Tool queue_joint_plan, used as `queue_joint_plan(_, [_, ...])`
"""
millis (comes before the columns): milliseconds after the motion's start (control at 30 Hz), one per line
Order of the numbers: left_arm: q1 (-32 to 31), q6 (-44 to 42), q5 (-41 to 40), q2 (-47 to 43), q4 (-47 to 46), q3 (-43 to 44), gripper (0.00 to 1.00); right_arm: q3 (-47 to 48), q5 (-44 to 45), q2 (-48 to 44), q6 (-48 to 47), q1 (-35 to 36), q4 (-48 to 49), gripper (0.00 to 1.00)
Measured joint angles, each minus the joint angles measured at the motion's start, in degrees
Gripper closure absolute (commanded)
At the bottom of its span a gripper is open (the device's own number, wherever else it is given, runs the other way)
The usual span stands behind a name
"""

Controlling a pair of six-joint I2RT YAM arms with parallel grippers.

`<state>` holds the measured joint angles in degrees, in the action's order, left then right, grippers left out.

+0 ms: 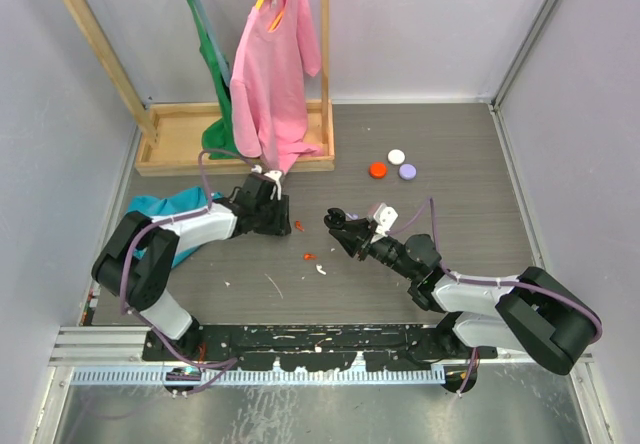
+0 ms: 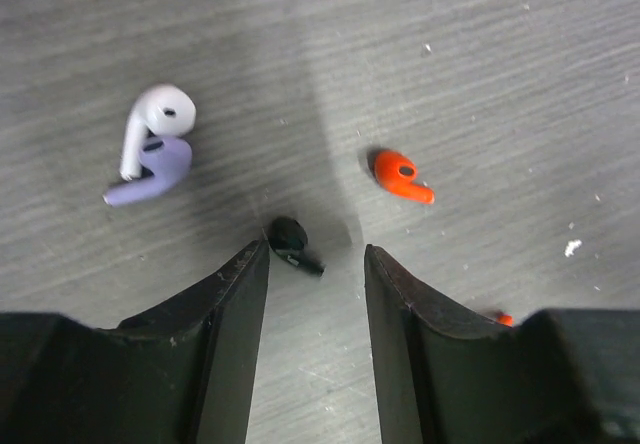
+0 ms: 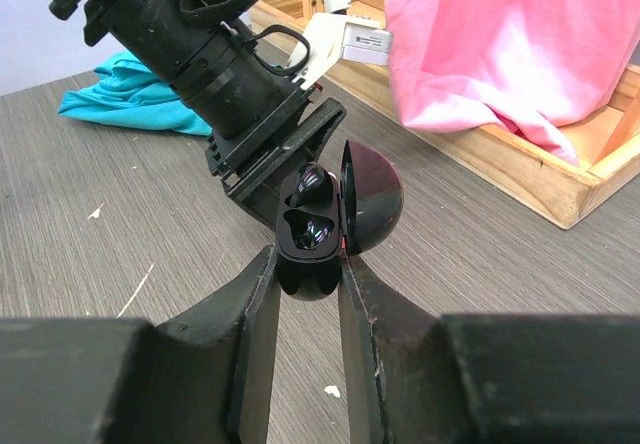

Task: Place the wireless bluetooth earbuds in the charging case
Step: Pick up the earbud from the center of the board.

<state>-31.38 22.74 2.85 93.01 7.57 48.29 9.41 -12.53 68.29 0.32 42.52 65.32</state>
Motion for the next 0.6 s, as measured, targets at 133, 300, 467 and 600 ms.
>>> queue_joint_plan(133, [-0.33,2.89,1.99,-1.73,0.59,-1.68,0.56,0.00,-0.02,0.00,0.00,0.00,-0.24,0.98])
queue_joint_plan(300, [-1.44,4.83,2.54,-3.72,1.62,-2.34,0.58,0.00,-0.02,0.00,0.00,0.00,-0.31,0.98])
queue_joint_plan(467, [-1.86,5.60,-1.33,-5.64,3.76,-2.23,0.62,0.00,0.00,0.00,0.00,0.00,-0.33,0.98])
queue_joint_plan(600, [-1.84,6.32,-4.61,-5.03,5.40,-1.29,0.63,0.00,-0.02,0.00,0.00,0.00,-0.42,0.98])
